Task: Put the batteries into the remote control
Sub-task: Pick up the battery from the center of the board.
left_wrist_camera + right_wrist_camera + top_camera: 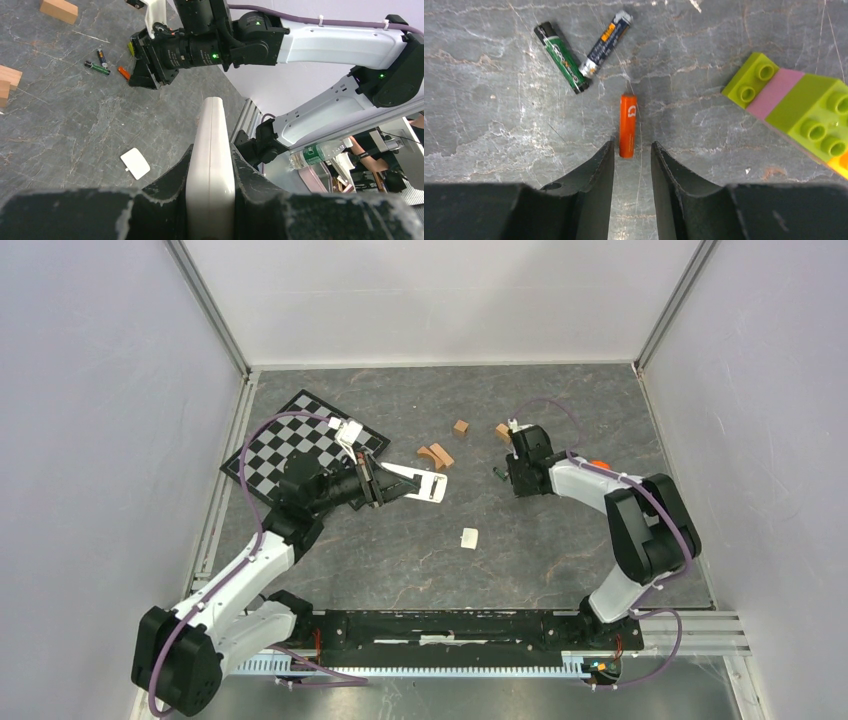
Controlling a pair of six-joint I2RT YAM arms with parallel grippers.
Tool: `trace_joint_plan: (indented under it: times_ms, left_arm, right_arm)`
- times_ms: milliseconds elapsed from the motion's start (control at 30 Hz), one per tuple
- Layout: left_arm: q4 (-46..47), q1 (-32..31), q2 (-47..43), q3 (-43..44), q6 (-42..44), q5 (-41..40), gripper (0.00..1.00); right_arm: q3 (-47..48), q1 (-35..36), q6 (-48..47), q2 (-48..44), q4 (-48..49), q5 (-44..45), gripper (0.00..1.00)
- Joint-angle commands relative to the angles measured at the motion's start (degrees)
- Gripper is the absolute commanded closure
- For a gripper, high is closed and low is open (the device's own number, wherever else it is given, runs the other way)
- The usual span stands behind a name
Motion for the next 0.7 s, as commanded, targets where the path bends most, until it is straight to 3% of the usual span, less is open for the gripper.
trace_joint_plan:
  times_ms: [0,167,267,567,667]
  left_arm:
    - [3.83,0.37,0.08,0.57,-0.14,0.37,0.98]
    - [2.05,0.61,-0.27,0.64,0.60,-0.77,0.98]
    - [0.89,0.65,-0.45,0.71,1.10,-1.53,0.98]
    - [-3.68,0.77,0.11,1.26,2.90,-4.31,0.98]
    - [-4.55,0.77,0.12,1.33,3.07,-4.90,0.98]
  right_arm:
    - [4.80,-0.69,-1.55,2.38,-0.04,-1.58,0.62]
    - [7.34,-1.56,-1.30,4.65,-3.38,-1.42,0.65]
    - [8.33,-1.99,-1.34,5.62,-5.46,-1.67,0.71]
    - [8.77,-2.43,-1.65,7.27,-8.32,-4.00,0.71]
    - [8.62,-2.86,-1.87,7.89,-8.44,-5.69,0.78]
